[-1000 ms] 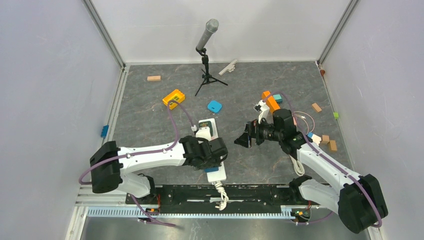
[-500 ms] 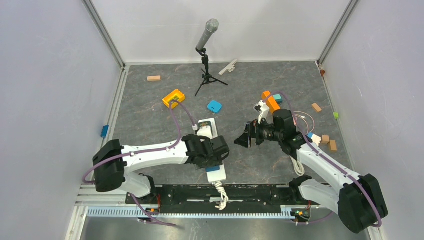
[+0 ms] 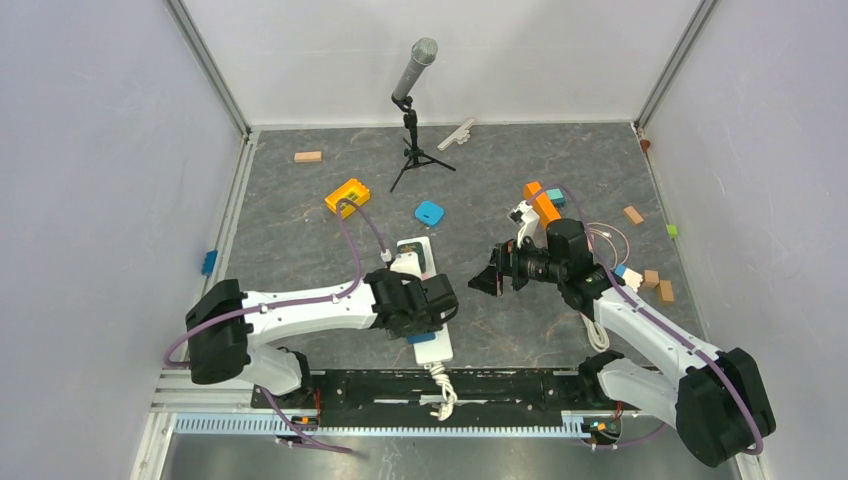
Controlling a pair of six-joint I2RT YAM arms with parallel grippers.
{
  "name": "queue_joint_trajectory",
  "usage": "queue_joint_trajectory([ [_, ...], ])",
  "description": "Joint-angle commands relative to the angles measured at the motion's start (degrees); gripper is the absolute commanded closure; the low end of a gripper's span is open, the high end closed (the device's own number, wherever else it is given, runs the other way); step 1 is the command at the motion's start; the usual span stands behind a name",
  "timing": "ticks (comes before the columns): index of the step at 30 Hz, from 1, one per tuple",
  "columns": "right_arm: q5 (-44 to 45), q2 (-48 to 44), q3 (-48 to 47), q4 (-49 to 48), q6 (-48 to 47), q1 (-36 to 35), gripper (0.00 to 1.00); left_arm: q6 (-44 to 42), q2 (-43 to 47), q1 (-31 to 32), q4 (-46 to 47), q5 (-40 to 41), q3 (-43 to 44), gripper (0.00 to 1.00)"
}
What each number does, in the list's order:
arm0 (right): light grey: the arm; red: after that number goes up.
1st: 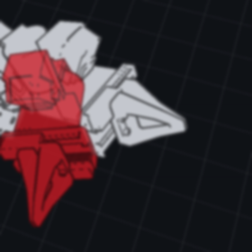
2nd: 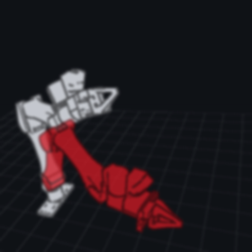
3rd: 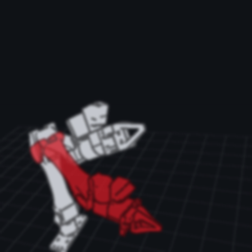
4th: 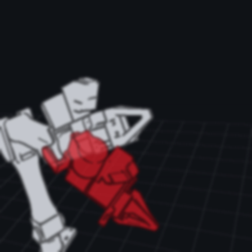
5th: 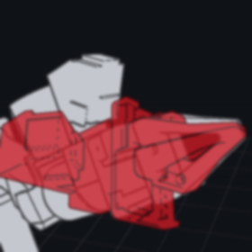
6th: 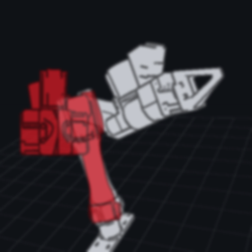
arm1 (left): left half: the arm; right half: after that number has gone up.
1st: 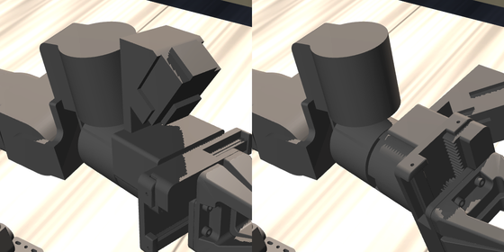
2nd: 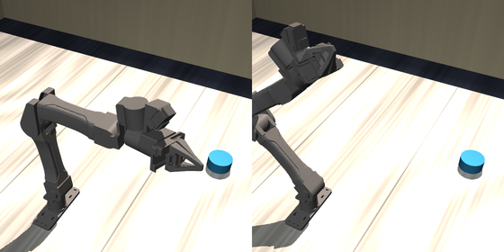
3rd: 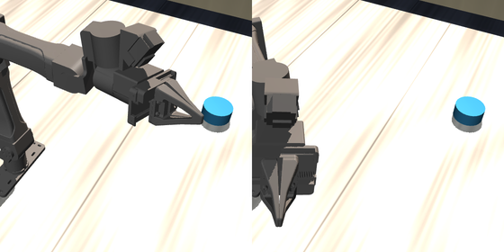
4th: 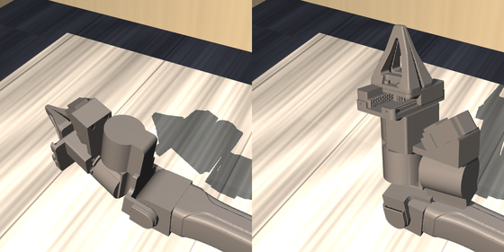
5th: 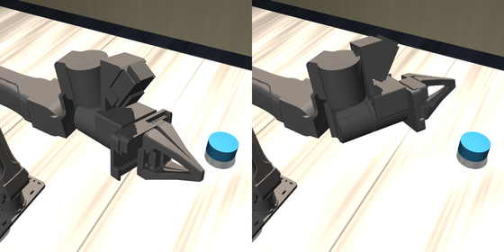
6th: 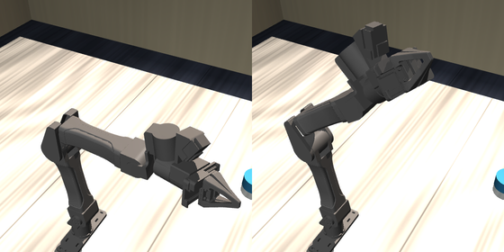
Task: Insert the plug
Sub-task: Insert the plug into the socket.
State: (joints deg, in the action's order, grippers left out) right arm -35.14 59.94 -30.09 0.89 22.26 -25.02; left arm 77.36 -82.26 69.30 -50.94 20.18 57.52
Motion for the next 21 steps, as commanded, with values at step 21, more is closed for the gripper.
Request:
queue_joint_trajectory([
  [21,-1.52,-0.15,0.30,-2.20,-0.22,0.43,0.02,-2.07,-1.79,1.54,0.13,3.92,4.26,0.98],
])
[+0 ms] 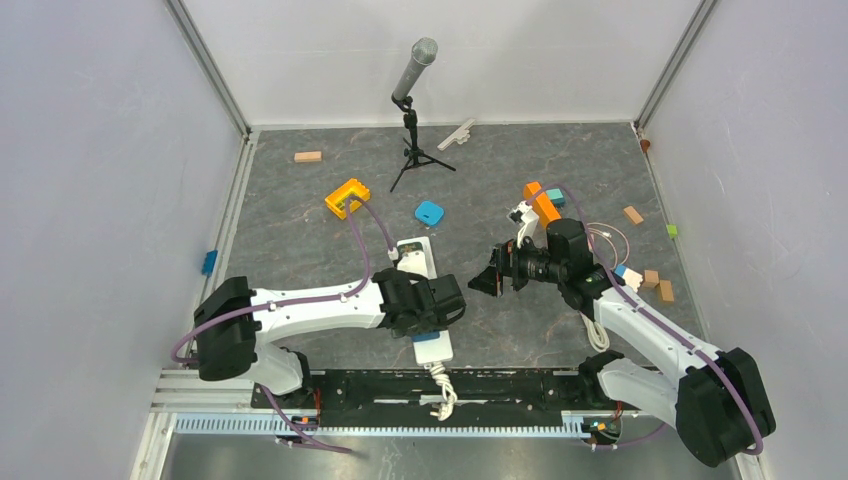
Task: Insert the plug
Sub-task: Insert the plug into the socket.
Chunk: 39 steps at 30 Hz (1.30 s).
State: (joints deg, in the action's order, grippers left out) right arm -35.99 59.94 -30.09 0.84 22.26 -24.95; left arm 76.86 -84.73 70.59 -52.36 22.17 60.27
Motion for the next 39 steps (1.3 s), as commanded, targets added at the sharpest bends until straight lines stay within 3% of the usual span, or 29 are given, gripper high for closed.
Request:
queue_joint_trajectory([
  [1,-0.71,-0.12,0.26,-2.18,-0.21,0.42,0.02,-1.60,0.51,0.26,1.54,1.87,1.60,0.98],
  [39,-1.10,0.26,0.12,-1.81,-0.48,0.61,0.02,1.39,0.10,0.25,-2.22,1.03,1.28,0.98],
])
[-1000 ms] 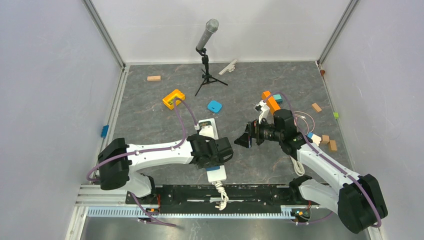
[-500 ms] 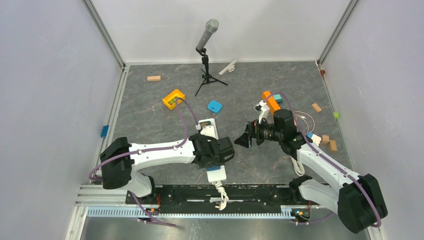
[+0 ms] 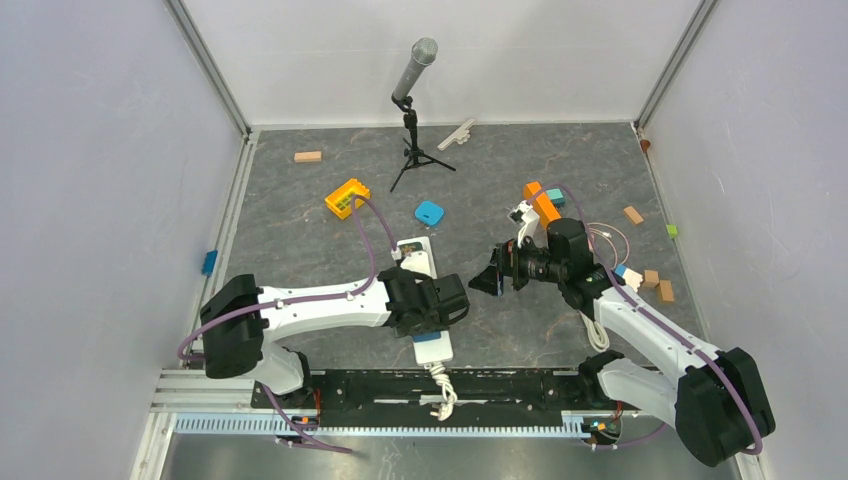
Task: Insert the plug
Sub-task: Insert the plug into the socket.
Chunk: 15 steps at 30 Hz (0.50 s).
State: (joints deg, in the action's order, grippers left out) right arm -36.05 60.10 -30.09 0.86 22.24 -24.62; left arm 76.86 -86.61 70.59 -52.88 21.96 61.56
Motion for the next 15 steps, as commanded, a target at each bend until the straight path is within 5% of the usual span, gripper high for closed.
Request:
queue_joint_trajectory([
  [1,-1.04,0.14,0.18,-1.84,-0.51,0.30,0.02,1.60,2.14,0.28,-1.74,1.18,-0.12,0.98],
  [15,-1.21,0.35,0.29,-2.27,-0.13,0.29,0.02,0.80,0.57,0.36,-1.05,0.30,0.39,0.98],
])
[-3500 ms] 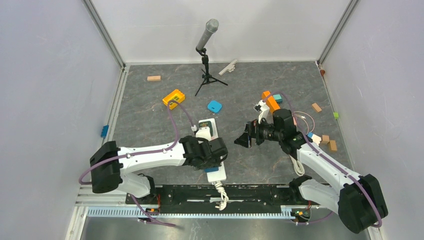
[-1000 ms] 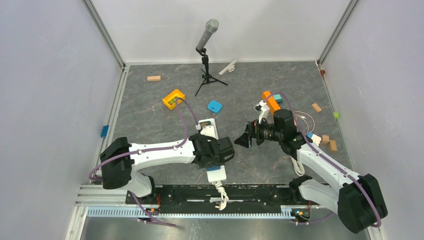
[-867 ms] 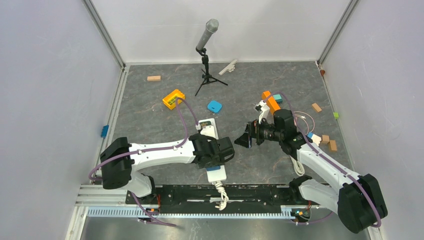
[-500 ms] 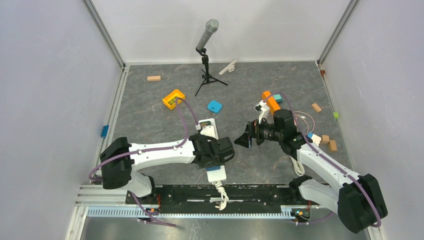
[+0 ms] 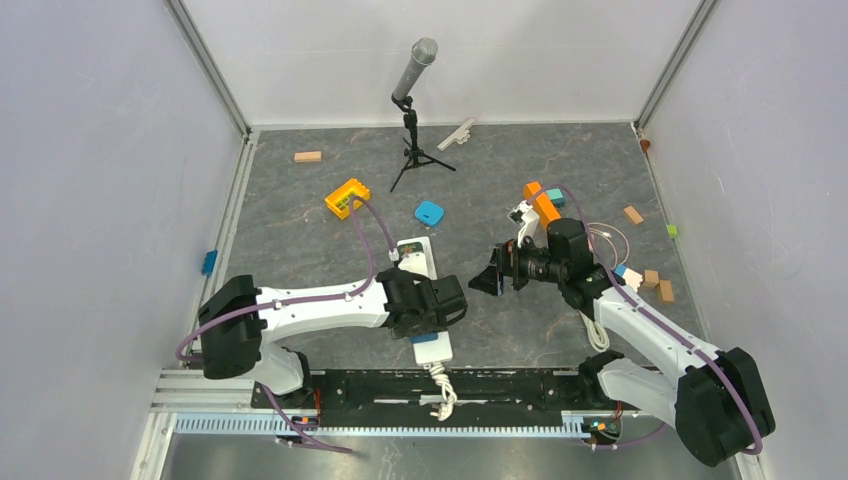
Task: Insert the plug
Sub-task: Insert the plug into the socket.
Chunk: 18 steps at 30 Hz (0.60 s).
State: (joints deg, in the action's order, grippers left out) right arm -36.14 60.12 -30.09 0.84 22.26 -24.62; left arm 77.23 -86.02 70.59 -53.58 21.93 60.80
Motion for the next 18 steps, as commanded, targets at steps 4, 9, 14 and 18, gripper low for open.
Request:
queue_joint_trajectory([
  [4,-1.04,0.21,0.20,-2.33,-0.08,0.28,0.02,0.12,-0.56,-0.29,0.83,-1.39,0.39,0.98],
  [9,-0.91,0.32,0.03,-2.69,0.14,0.32,0.02,-0.01,-0.54,-1.19,2.94,-3.71,-1.84,0.98],
  [14,-0.34,0.09,0.07,-2.71,0.24,0.41,0.02,-1.43,-2.74,-1.24,2.84,-4.91,-0.87,0.98],
  [18,0.18,0.17,-0.11,-2.53,0.11,0.41,0.02,-3.04,-5.90,-0.46,0.30,-4.10,2.01,0.98],
])
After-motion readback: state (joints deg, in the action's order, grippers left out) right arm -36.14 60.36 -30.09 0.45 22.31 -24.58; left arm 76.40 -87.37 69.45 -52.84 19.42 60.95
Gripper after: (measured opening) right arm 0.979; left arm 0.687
